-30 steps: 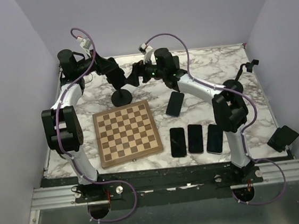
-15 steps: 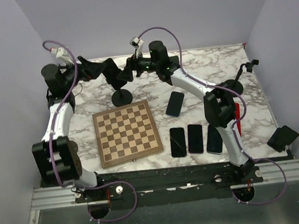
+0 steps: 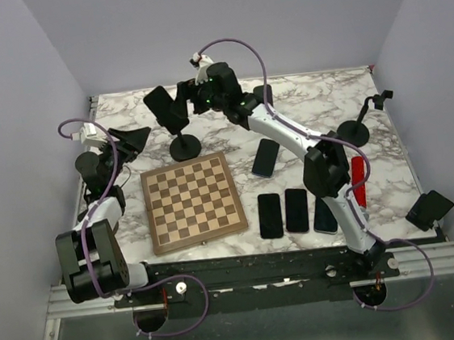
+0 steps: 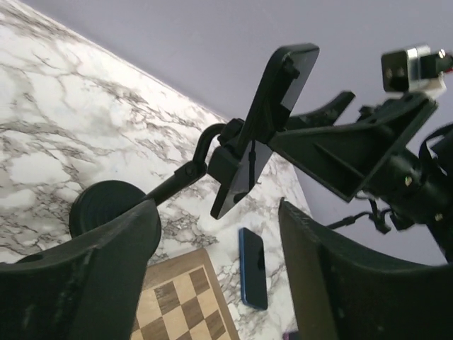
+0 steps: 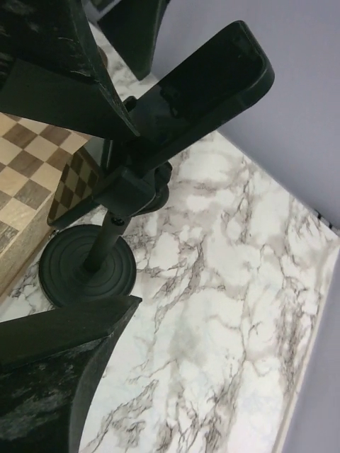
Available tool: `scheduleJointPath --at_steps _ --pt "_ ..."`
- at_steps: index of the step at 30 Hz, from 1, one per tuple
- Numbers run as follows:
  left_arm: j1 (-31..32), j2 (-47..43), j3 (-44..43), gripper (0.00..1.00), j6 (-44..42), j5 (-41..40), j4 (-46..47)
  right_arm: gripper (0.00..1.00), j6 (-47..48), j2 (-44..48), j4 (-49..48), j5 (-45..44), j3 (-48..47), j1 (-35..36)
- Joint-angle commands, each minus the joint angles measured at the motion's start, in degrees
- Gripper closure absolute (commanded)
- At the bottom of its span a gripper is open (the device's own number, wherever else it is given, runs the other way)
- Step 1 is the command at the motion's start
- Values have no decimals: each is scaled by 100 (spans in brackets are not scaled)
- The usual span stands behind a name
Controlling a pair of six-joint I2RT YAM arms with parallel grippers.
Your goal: Remove the phone from the phone stand
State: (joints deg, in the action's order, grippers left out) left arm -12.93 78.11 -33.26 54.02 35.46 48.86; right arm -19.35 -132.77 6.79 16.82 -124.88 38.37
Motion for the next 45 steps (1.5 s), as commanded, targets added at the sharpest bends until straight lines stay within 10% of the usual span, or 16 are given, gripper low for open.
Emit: scheduleJointPath --at_steps 1,45 --pt "-236 -522 40 17 541 -392 -270 2 511 282 667 -2157 -274 568" --pt "-297 -563 -402 10 522 -664 -2208 11 2891 -1415 -625 -6040 -2196 2021"
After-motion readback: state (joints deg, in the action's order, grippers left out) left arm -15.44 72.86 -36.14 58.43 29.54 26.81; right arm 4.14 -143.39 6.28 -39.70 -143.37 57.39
